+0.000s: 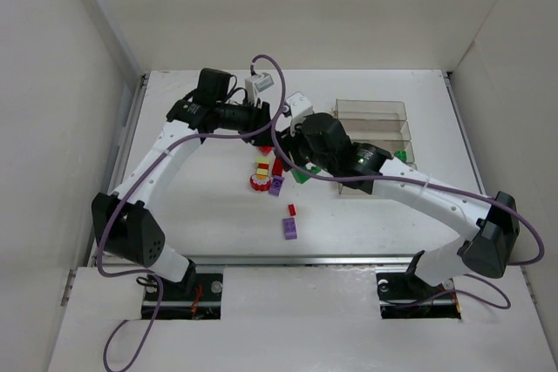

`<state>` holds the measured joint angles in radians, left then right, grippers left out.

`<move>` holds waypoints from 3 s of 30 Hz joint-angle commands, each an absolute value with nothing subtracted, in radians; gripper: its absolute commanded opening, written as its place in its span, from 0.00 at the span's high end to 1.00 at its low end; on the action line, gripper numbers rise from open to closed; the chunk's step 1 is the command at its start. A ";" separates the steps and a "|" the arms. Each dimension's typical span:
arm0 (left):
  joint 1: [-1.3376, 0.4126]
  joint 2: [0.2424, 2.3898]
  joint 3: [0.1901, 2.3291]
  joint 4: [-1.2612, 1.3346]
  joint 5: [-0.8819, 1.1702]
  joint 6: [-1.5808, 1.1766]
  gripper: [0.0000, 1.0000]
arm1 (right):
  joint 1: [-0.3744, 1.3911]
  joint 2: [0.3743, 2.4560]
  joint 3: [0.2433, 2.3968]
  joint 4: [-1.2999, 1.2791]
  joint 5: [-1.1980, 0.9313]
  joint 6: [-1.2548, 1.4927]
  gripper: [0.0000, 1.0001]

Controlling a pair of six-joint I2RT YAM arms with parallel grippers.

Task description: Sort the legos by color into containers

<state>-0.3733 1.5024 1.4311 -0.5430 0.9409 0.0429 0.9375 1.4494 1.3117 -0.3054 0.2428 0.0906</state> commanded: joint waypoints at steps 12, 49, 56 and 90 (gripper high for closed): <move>-0.388 1.493 1.371 -0.540 0.775 0.014 1.00 | 0.957 1.533 1.327 -0.267 0.290 0.192 0.00; -0.259 1.479 1.429 -0.540 0.822 -0.006 1.00 | 0.957 1.513 1.108 -0.140 0.250 0.225 1.00; -0.238 1.519 1.525 -0.499 0.769 -0.041 1.00 | 0.957 1.479 0.979 -0.140 0.259 0.270 1.00; -0.284 1.441 1.568 -0.540 0.684 0.138 1.00 | 0.719 1.372 1.143 -0.194 0.028 0.173 0.00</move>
<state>-0.2817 1.5036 1.5585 -0.5220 0.6754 0.0895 0.7319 1.5597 1.1622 -0.3279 0.1028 0.2276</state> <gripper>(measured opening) 0.337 0.996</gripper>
